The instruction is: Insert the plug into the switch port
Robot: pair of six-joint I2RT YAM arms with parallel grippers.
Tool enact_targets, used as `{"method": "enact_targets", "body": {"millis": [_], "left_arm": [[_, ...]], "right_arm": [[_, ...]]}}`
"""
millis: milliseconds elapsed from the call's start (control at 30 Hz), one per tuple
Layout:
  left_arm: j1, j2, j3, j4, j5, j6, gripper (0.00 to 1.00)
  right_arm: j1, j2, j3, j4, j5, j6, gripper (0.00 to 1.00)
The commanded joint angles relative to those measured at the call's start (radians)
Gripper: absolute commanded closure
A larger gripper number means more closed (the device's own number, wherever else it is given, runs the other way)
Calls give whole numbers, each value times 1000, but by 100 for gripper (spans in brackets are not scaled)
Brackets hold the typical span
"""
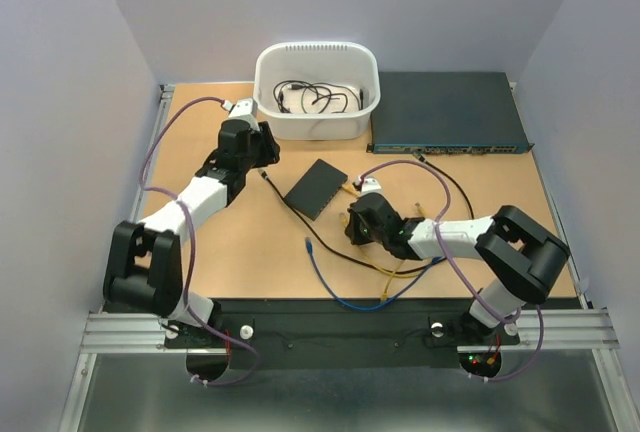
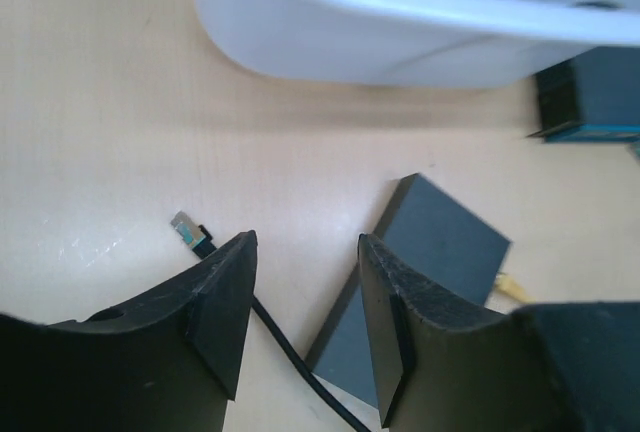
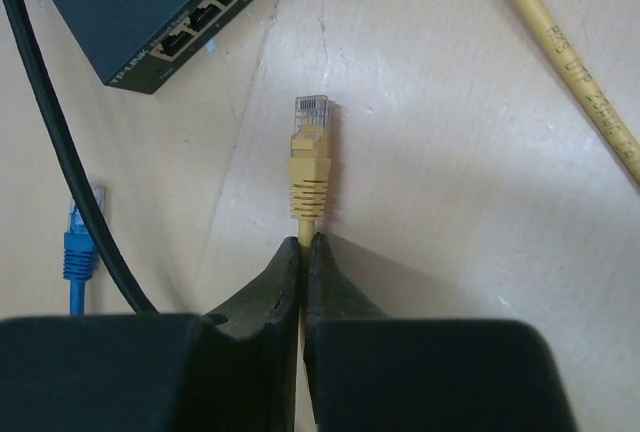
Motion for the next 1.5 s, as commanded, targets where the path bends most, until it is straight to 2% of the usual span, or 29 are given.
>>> {"method": "enact_targets", "body": {"millis": [0, 100, 233, 400, 567, 1000, 1333, 1467], "left_arm": [[-59, -160, -36, 43, -6, -77, 46], [-164, -237, -42, 46, -16, -134, 47], [-290, -260, -59, 54, -12, -201, 46], [-364, -237, -105, 92, -6, -339, 46], [-430, -166, -61, 48, -53, -385, 45], [-475, -105, -58, 48, -69, -414, 45], [-488, -76, -32, 32, -61, -414, 54], [-491, -65, -20, 29, -64, -414, 65]], "right_arm": [[12, -85, -47, 71, 34, -43, 100], [15, -159, -69, 111, 33, -74, 100], [32, -243, -89, 149, 34, -110, 100], [64, -311, -95, 166, 69, -164, 100], [89, -333, -85, 169, 134, -190, 99], [110, -325, -31, 157, 163, -206, 100], [152, -304, -17, 168, 261, -227, 100], [202, -282, -3, 171, 336, -256, 100]]}}
